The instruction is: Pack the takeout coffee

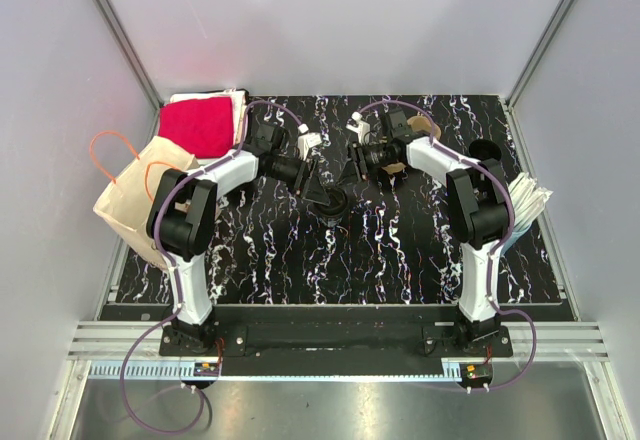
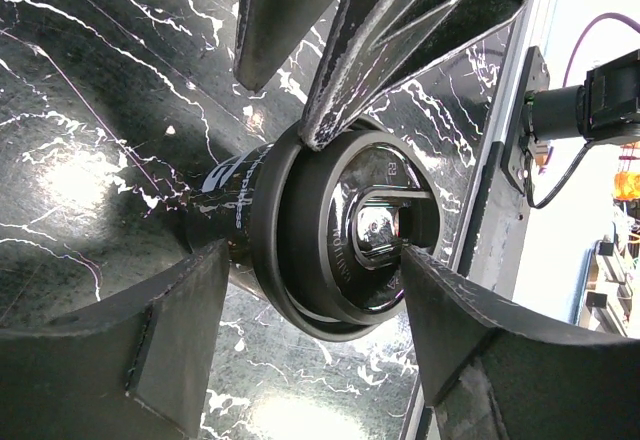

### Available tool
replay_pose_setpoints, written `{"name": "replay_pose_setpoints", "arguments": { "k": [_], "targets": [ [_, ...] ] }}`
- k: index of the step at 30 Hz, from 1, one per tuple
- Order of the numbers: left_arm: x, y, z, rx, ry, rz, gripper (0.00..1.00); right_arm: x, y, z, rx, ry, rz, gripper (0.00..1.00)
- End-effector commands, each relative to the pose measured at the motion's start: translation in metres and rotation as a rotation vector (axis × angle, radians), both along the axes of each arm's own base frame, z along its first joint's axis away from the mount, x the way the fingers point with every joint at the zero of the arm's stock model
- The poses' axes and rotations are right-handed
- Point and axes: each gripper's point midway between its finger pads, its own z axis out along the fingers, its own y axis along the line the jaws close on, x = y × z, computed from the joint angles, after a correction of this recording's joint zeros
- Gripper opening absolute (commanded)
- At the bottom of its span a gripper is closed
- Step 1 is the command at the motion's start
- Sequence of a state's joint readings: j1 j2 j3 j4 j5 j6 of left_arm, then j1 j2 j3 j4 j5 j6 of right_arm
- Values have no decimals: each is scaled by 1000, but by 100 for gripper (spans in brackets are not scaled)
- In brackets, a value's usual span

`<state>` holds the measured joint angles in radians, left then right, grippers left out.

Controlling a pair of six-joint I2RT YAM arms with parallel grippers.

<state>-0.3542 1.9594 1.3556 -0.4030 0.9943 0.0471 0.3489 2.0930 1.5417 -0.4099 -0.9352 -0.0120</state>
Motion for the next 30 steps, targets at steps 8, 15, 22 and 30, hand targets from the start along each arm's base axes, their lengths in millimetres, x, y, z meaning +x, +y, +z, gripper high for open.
{"name": "replay_pose_setpoints", "arguments": {
  "k": [8,15,22,30],
  "targets": [
    [18,14,-18,125,-115,40,66,-24,-2,9,-24,-12,35,42],
    [27,15,-8,136,-142,57,68,-29,-7,2,-59,-28,34,41],
    [30,15,-10,147,-126,69,68,-38,-12,3,-67,-31,36,41],
    [31,21,-22,192,-120,72,68,-50,-13,3,-58,-17,51,41]
  ]
}}
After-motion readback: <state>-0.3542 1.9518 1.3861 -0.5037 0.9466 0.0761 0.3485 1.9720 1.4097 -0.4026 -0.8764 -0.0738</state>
